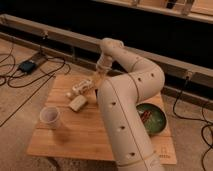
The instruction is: Knock the eraser over
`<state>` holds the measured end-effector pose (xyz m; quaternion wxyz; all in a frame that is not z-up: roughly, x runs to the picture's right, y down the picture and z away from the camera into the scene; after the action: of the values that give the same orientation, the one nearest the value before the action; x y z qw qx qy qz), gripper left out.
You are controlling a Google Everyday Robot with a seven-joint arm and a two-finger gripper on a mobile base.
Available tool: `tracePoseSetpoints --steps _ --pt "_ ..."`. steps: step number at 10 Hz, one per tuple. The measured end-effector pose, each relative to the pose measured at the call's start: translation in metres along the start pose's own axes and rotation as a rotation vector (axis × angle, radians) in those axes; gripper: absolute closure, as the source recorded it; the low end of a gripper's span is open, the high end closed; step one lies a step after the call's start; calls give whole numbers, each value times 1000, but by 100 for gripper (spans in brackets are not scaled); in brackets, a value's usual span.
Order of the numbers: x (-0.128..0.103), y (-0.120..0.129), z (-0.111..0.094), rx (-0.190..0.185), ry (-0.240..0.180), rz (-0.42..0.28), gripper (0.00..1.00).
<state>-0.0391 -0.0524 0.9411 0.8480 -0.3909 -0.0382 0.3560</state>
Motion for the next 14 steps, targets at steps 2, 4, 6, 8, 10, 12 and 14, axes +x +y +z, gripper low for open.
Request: tracePoseSetpoints --steps 2,4,6,8,10,12,14 --pt "12 -7 -3 -6 8 7 40" --pt "23 -7 -9 -10 15 7 40" --pt "34 0 -18 -10 23 -1 40" --pt "44 4 -26 -5 23 -3 40" --pt "53 12 -31 1 27 -8 40" --pt "59 19 -34 10 29 -14 40" --pt "65 21 -36 15 28 -17 40"
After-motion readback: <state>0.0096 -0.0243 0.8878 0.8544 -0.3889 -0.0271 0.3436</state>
